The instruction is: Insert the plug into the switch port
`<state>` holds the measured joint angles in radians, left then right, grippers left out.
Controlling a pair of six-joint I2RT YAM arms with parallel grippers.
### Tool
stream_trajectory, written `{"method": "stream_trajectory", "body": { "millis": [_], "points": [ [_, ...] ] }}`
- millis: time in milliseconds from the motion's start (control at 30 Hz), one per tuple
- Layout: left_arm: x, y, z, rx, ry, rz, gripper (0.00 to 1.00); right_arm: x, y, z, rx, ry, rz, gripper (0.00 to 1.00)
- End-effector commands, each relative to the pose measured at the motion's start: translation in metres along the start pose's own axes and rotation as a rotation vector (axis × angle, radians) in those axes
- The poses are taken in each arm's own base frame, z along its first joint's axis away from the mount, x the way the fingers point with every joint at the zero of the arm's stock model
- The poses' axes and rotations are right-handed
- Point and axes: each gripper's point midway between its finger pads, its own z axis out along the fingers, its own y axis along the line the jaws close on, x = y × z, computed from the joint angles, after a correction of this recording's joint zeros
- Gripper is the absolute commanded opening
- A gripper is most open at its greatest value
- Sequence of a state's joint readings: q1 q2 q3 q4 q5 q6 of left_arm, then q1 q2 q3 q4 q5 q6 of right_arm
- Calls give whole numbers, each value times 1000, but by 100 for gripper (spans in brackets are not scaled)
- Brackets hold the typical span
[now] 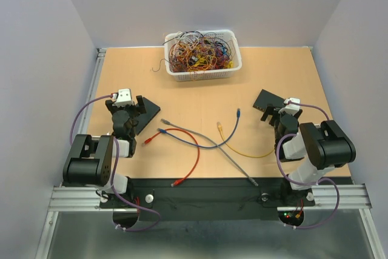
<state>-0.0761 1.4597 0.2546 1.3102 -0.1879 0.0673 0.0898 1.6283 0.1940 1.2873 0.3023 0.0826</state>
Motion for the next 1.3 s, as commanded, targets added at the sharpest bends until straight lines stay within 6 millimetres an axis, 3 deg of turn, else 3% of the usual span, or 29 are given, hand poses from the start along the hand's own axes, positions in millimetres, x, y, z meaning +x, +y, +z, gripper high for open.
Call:
{"method": "stream_trajectory", "body": {
  "millis": [0, 33, 133, 167, 200, 233, 267, 300, 333, 400, 433, 467, 533, 567, 600, 633, 667, 767, 833, 900, 1067, 1267],
  "points": [
    [-54, 5, 1, -19, -218, -43, 99, -40, 2, 0, -5, -119, 22, 100],
    [-54, 5, 1, -20, -218, -43, 99, -57, 5, -2, -14, -155, 23, 100],
    [-54, 5, 1, -19, -217, -42, 99, -70, 8, -9, -26, -162, 10, 100],
    [-54, 5, 1, -20, -217, -44, 99, -92, 10, -17, -33, -224, 38, 100],
    [-54, 5, 1, -19, -218, -43, 99, -100, 13, -22, -46, -246, 98, 100],
    [-55, 5, 1, -19, -220, -43, 99, -103, 20, -28, -92, -248, 116, 100],
    [-54, 5, 1, -19, -219, -43, 99, -124, 27, -38, -138, -295, 187, 100],
    [-54, 5, 1, -19, -218, -41, 99, -131, 34, -43, -182, -302, 212, 100],
    [-54, 5, 1, -19, -219, -43, 99, -134, 61, -54, -344, -286, 198, 100],
    [-54, 5, 1, -20, -218, -43, 99, -151, 102, -89, -626, -316, 190, 100],
    [-55, 5, 1, -19, -220, -41, 99, -170, 132, -134, -891, -392, 157, 100],
    [-54, 5, 1, -19, -217, -42, 99, -180, 141, -159, -1005, -380, 300, 100],
    [-54, 5, 1, -20, -217, -41, 99, -199, 140, -179, -1075, -422, 455, 100],
    [-54, 5, 1, -20, -218, -41, 99, -202, 143, -181, -1099, -384, 522, 100],
    [-54, 5, 1, -19, -218, -41, 99, -192, 151, -179, -1142, -310, 528, 100],
    [-54, 5, 1, -19, -217, -42, 99, -198, 152, -180, -1152, -314, 543, 100],
    [-54, 5, 1, -19, -218, -41, 99, -189, 159, -180, -1194, -252, 539, 100],
    [-54, 5, 1, -19, -218, -41, 99, -187, 166, -182, -1261, -110, 727, 100],
    [-54, 5, 1, -19, -217, -41, 99, -195, 165, -197, -1337, -163, 737, 100],
    [-54, 5, 1, -19, -218, -43, 99, -187, 169, -187, -1341, -88, 807, 100],
    [-54, 5, 1, -19, -219, -41, 99, -167, 181, -177, -1372, 21, 755, 100],
    [-54, 5, 1, -19, -217, -41, 99, -153, 184, -156, -1248, 63, 716, 100]
  ]
}}
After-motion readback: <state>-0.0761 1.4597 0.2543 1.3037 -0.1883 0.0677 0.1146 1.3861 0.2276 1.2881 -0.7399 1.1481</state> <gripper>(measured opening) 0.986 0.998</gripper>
